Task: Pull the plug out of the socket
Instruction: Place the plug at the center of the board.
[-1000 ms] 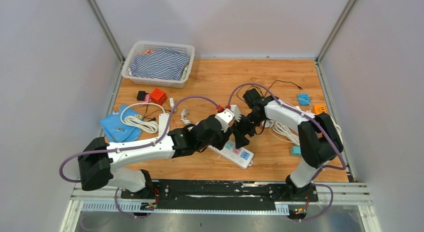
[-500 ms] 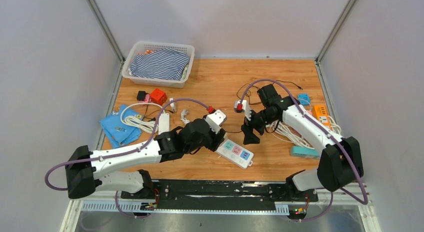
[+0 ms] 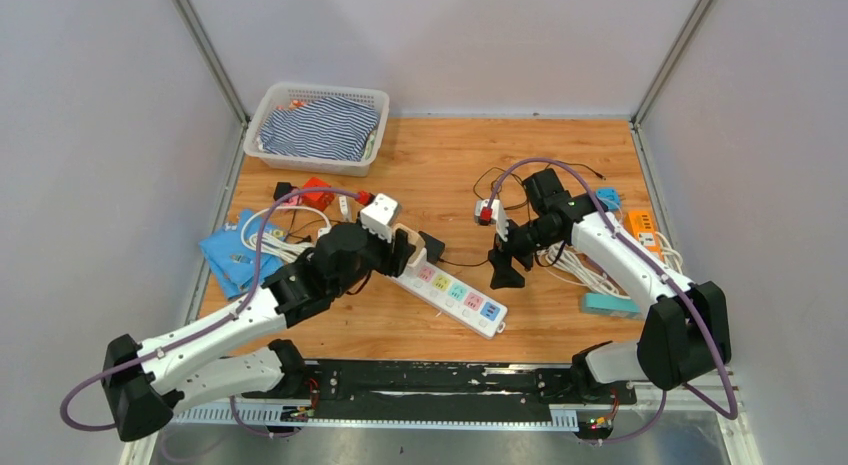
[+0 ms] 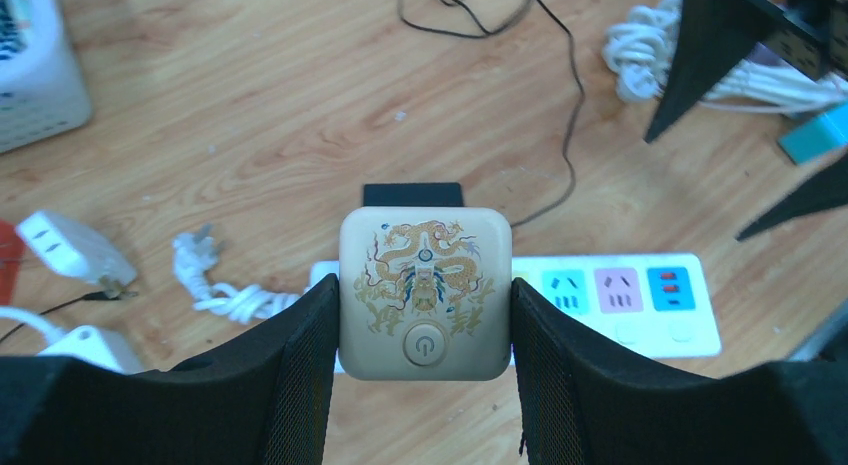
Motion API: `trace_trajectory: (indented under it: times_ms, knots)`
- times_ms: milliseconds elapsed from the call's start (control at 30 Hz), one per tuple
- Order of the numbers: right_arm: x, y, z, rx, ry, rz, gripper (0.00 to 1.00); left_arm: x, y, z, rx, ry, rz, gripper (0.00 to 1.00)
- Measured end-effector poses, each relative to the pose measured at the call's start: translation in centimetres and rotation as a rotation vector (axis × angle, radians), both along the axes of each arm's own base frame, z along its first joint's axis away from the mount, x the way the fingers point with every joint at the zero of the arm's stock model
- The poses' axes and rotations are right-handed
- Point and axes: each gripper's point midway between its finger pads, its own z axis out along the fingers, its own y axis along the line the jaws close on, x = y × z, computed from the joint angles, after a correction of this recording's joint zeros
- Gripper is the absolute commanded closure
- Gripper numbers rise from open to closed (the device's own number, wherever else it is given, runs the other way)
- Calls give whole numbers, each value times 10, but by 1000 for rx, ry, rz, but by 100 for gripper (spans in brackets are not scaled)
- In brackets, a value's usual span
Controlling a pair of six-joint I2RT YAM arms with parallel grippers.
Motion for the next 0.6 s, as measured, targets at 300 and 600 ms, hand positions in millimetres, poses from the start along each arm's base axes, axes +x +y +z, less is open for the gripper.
trace_trajectory:
  times_ms: [300, 600]
  knots:
    - [1, -1, 0, 1, 1, -4, 17, 40, 60, 14, -63, -31, 201, 100]
    - [1, -1, 0, 1, 3, -5, 17, 67, 110, 7, -149, -8, 374, 98]
